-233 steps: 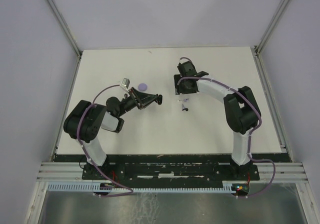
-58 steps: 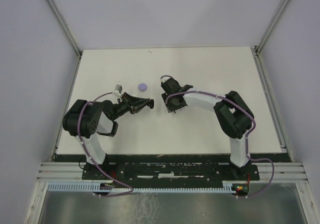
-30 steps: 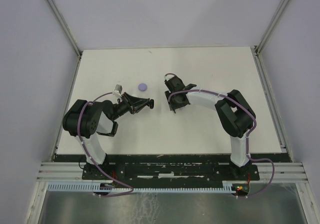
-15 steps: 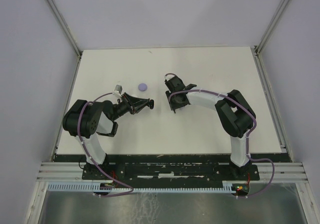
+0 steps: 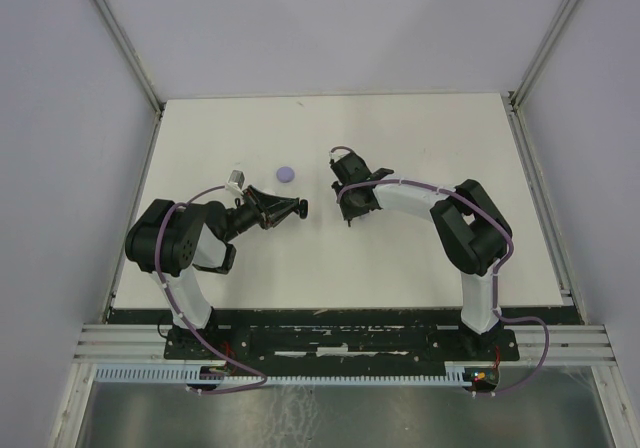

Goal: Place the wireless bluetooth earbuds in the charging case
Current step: Pick up the earbud from the center of the board.

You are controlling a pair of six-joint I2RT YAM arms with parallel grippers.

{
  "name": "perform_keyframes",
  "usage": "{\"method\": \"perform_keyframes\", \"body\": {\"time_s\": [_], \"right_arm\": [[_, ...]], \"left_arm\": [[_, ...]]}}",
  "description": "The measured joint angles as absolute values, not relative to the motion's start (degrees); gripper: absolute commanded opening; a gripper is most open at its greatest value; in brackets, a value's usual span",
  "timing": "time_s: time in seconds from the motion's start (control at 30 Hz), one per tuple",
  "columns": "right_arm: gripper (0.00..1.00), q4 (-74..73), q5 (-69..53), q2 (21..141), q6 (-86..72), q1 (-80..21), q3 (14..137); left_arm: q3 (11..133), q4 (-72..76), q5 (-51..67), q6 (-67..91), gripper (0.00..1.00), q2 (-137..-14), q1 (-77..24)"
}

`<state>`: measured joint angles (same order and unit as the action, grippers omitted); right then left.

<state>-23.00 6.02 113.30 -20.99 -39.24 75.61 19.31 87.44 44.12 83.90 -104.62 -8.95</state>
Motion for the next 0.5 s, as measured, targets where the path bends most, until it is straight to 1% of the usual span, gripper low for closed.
{"method": "perform_keyframes", "body": {"time_s": [0.03, 0.1, 0.2, 0.3, 0.5], "right_arm": [[0.33, -23.0, 6.02, 113.3, -20.99, -39.24, 75.61], [0.44, -22.98, 6.0, 113.3, -20.99, -39.24, 75.61], [0.49, -22.96, 5.8, 113.21, -21.17, -39.24, 75.61], [0.49, -22.96, 5.87, 113.19, -21.21, -39.33, 75.61], [0.43, -23.2, 6.44, 112.79, -21.41, -39.31, 75.07]], "left_arm": [[19.31, 87.44, 44.12, 83.88, 0.03, -104.62, -8.95], [19.29, 87.44, 44.14, 83.88, 0.03, -104.62, -8.95], [19.29, 87.44, 44.14, 83.88, 0.03, -104.62, -8.84], [19.29, 87.44, 44.14, 83.88, 0.03, -104.62, -8.73], [19.27, 87.44, 44.14, 83.88, 0.03, -104.62, -8.73]]}}
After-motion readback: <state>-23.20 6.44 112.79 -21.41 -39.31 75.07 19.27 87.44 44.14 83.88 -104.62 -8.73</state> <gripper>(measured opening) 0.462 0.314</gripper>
